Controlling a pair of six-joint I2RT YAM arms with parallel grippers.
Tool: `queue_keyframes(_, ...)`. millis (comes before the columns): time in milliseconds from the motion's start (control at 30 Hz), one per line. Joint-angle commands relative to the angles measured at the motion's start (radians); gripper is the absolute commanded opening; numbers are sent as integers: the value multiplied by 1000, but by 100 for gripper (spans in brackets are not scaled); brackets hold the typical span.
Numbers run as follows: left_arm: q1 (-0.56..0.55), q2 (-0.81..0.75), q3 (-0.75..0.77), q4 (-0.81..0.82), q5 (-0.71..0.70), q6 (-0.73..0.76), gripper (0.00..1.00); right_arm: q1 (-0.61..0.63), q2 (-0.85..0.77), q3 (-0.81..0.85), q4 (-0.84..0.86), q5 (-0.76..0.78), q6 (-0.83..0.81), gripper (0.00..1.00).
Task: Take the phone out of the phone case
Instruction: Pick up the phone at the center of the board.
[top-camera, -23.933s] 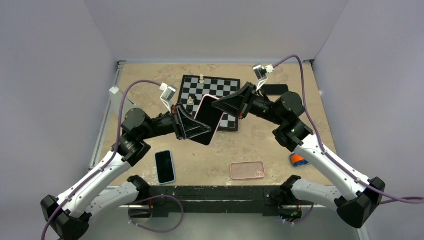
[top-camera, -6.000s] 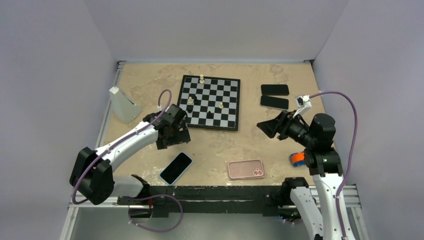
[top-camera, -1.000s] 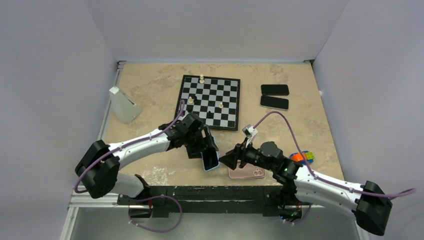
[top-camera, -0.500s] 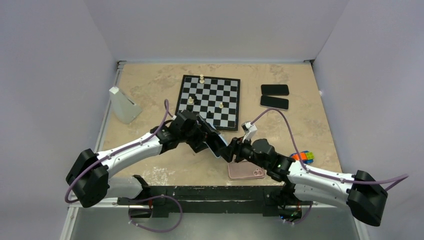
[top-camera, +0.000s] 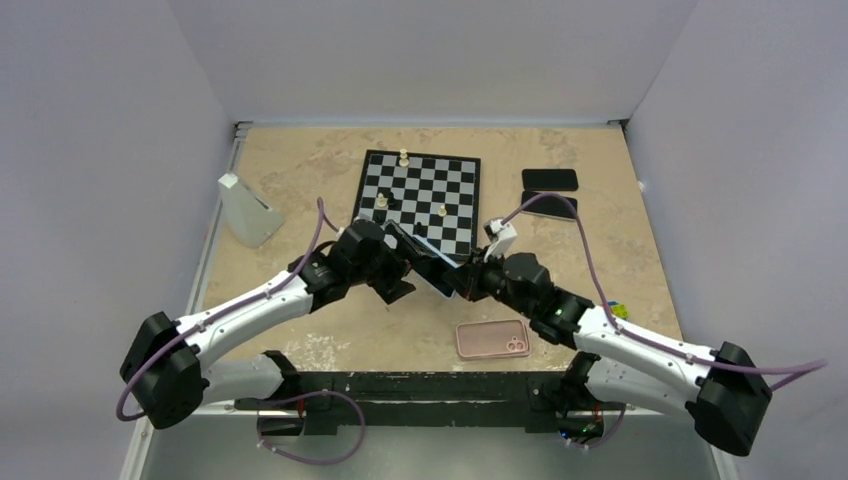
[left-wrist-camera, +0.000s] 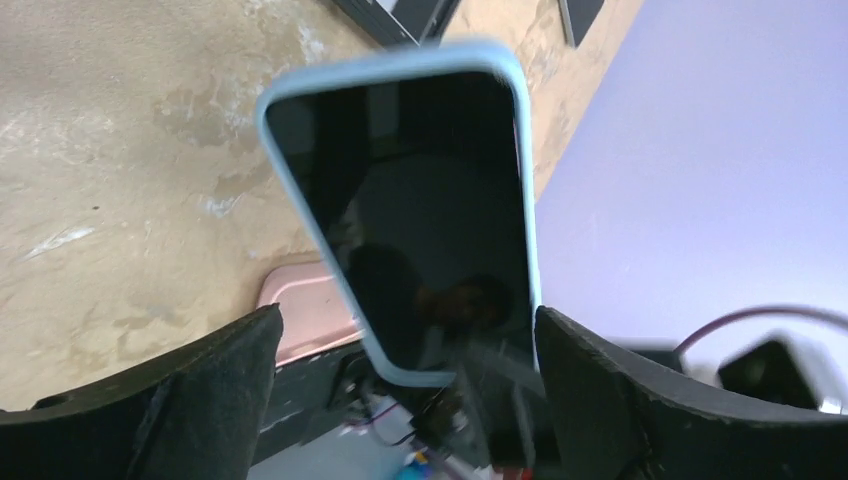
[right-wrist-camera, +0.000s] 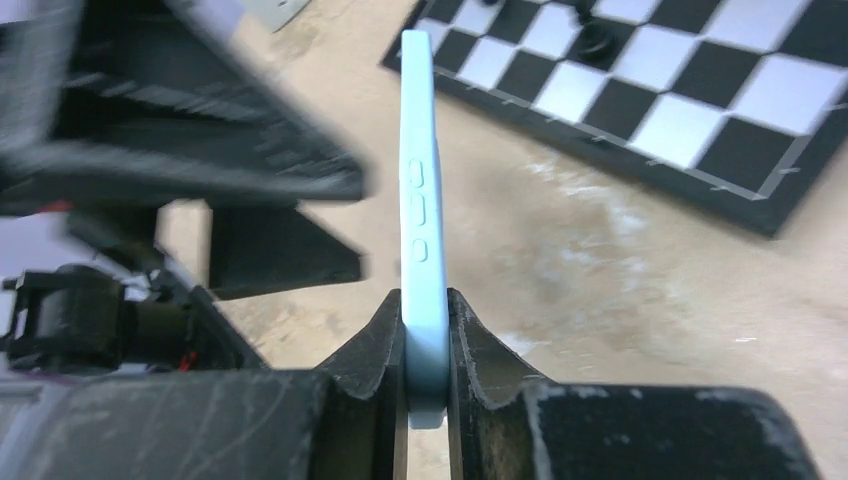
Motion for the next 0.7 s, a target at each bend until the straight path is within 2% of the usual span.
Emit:
queue_keyframes(0,-8,-86,188,-333,-39,379,100,-206,-53,132,-188,-230,-152,0)
queue_keyframes(100,-9,-193,211,-418,-168,600,100,-264,-47,239,-364,-338,-267,0)
queue_keyframes(167,-6,-252,211,-359,-159,773,94,-264,-28,292,-441,-444,-337,0)
queue_keyframes(233,-6,-249,246,-270,-32,984,91,-264,5,341,-525,-606,-430,0)
queue_keyframes(367,-7,-88,441,-409,375,1306,94,-233,89,421,-586,-859,-476,0)
queue_keyframes(500,-8,-41,444,-438,518,1403,95,-158,86,455,-583,-888,-482,0)
queue_keyframes(667,-10,13,429,-494,701,1447,83,-148,78,487,-610,-951,-511,0)
